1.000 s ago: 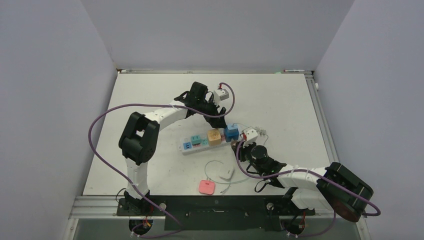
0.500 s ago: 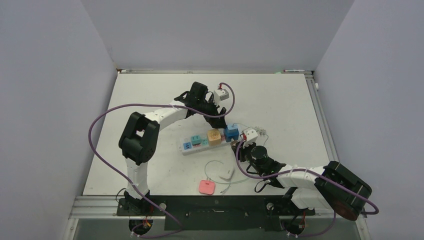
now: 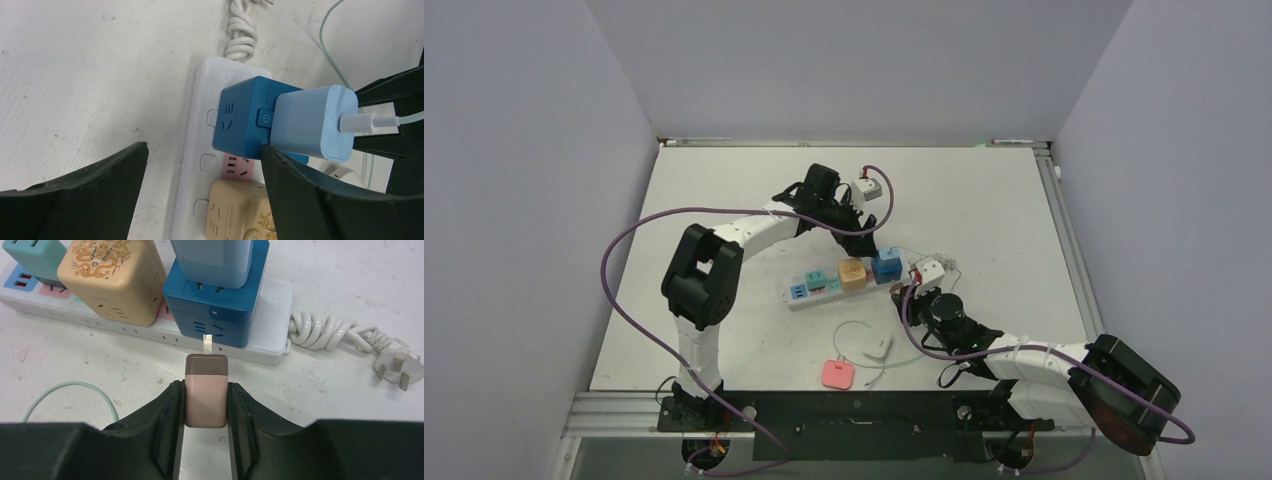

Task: Insert the plug
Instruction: Insert the plug into the socket.

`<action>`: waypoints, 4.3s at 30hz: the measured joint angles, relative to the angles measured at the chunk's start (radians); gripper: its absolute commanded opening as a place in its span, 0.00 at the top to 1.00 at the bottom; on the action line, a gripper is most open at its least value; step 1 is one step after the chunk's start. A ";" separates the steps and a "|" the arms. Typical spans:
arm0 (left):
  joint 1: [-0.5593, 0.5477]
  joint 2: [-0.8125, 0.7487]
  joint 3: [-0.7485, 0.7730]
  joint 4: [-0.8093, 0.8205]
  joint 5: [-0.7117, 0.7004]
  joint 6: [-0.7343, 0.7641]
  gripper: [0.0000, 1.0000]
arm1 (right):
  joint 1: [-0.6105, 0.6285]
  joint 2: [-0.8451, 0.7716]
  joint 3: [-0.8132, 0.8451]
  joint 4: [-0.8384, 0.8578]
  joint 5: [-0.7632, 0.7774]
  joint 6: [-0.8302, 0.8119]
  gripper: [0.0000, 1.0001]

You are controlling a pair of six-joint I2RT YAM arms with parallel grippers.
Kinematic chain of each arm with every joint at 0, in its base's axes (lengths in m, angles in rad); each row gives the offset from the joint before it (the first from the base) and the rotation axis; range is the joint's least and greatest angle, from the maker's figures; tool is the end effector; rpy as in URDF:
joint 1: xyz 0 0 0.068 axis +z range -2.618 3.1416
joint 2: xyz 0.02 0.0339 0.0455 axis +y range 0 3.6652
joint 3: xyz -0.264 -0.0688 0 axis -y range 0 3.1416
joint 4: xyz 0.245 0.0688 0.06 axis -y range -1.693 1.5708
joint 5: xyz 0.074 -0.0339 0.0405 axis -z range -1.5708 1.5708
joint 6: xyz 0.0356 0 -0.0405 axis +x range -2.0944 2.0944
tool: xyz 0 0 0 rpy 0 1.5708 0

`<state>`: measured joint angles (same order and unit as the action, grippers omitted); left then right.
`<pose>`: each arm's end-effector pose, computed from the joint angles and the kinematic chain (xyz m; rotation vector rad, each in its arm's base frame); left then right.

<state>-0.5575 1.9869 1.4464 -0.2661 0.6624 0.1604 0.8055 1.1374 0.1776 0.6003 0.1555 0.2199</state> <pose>0.3603 -0.2505 0.2067 1.1273 2.0821 -0.9766 0.1432 0.1412 0.1484 -0.4645 1.9072 0.5327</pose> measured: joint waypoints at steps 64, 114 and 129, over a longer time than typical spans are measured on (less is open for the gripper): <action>0.000 0.000 0.000 0.000 0.000 0.000 0.20 | -0.028 0.069 0.036 0.030 -0.070 -0.026 0.95; 0.000 0.000 0.000 -0.001 0.001 -0.008 0.21 | -0.054 0.071 0.036 0.027 -0.105 -0.045 0.95; 0.000 0.002 0.000 -0.001 0.003 -0.018 0.21 | -0.065 0.082 0.036 0.027 -0.109 -0.049 0.95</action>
<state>-0.5571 1.9884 1.4464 -0.2668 0.6651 0.1429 0.7403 1.2194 0.2138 0.6277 0.0460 0.1711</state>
